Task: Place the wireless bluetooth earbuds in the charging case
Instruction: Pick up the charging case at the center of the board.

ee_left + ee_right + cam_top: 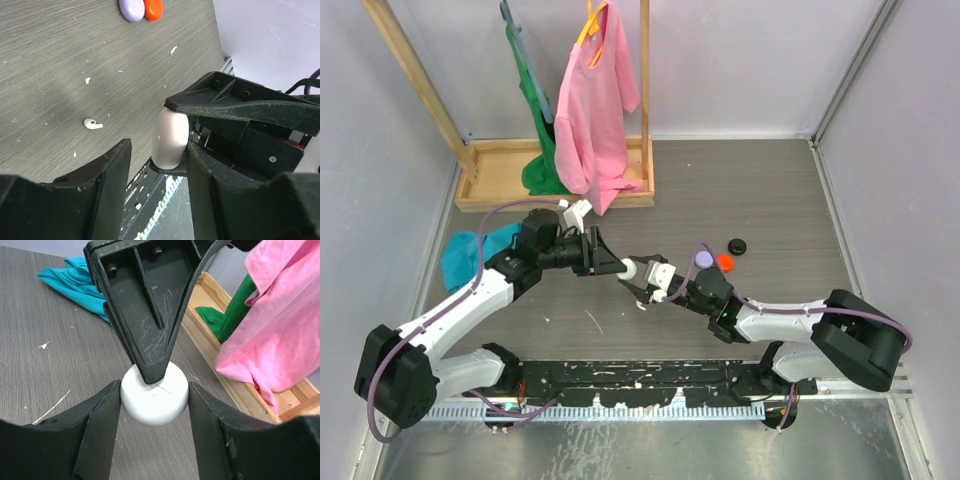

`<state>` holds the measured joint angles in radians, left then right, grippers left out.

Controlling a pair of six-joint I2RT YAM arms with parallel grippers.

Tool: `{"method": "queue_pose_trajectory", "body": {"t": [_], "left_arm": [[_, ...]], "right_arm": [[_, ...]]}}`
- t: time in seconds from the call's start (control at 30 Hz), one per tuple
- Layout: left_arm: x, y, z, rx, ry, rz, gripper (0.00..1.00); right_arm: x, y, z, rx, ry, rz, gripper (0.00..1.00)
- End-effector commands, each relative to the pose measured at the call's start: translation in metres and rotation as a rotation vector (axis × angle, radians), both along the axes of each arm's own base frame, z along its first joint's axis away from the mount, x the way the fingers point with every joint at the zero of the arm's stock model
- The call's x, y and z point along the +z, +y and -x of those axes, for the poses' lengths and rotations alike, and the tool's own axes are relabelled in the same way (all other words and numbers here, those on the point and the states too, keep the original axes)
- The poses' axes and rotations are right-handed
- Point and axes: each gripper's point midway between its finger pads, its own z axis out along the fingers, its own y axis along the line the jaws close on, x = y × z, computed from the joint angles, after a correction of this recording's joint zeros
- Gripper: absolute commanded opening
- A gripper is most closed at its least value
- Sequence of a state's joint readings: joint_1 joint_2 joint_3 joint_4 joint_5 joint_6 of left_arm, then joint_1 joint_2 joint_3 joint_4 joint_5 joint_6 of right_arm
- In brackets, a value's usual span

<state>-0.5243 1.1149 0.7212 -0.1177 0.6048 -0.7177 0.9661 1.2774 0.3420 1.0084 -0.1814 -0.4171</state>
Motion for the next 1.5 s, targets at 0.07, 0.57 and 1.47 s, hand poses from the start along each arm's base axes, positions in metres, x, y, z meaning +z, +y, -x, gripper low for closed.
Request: {"method": "queue_pose_trajectory", "body": {"t": [0.07,0.57,1.47], "left_arm": [[0.025,-0.014,-0.003,-0.061,-0.088,0.068,0.41],[0.034,-0.001,0.006,-0.179,-0.286,-0.06,0.11],[0.071,-0.014,0.04,-0.444,-0.861,-0.146,0.12]], "right_arm": [[0.02,0.004,0.003,0.021,-0.061,-0.062,0.51],[0.024,-0.01,0.009,0.015,0.011,-0.037,0.76],[0.063,-0.014,0.046,0.443,0.315,-0.218,0.59]]}}
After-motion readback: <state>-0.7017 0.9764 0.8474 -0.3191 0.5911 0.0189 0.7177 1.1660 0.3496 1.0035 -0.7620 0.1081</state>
